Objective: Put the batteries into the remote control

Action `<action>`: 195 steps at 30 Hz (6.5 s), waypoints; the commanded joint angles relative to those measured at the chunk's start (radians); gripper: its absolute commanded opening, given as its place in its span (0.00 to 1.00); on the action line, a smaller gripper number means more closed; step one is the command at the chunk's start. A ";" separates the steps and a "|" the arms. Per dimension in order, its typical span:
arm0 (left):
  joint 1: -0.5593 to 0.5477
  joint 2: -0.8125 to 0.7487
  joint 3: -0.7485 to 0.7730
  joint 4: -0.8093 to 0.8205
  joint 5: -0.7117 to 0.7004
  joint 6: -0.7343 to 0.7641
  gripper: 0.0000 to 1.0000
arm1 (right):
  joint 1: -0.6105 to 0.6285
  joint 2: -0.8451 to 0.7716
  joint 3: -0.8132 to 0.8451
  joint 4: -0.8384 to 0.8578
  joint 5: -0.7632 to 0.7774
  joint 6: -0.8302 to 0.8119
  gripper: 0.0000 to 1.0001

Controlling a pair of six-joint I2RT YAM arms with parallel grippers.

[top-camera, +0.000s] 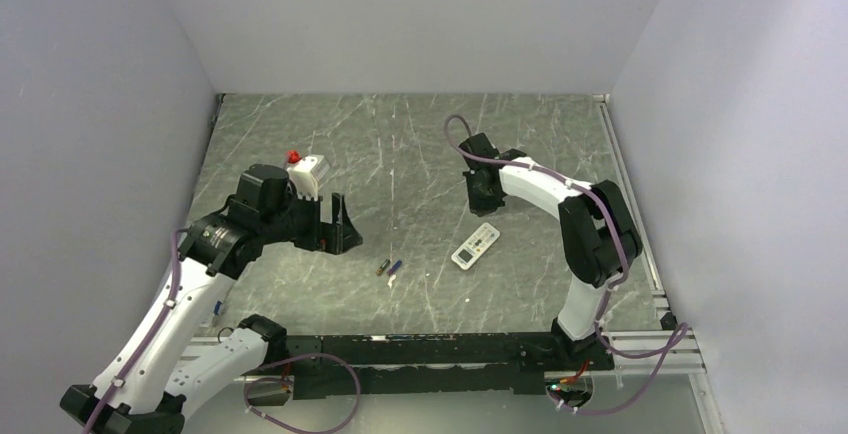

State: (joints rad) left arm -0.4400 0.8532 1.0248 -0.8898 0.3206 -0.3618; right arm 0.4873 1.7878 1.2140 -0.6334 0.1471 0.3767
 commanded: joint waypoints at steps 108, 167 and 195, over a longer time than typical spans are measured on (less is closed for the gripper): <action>0.001 -0.128 -0.105 0.147 0.187 0.018 0.99 | 0.205 -0.446 -0.314 -0.108 -0.207 -0.697 0.91; 0.002 -0.180 -0.104 0.137 0.157 0.009 0.99 | 0.252 -0.301 -0.270 -0.065 -0.212 -0.659 0.18; 0.001 -0.001 0.095 0.179 0.616 0.218 0.99 | 0.252 -0.661 -0.248 0.047 -1.003 -0.421 0.18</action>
State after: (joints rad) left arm -0.4400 0.8509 1.0637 -0.7956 0.7837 -0.2230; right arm 0.7361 1.1687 0.9417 -0.6407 -0.6437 -0.0765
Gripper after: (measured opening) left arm 0.991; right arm 0.543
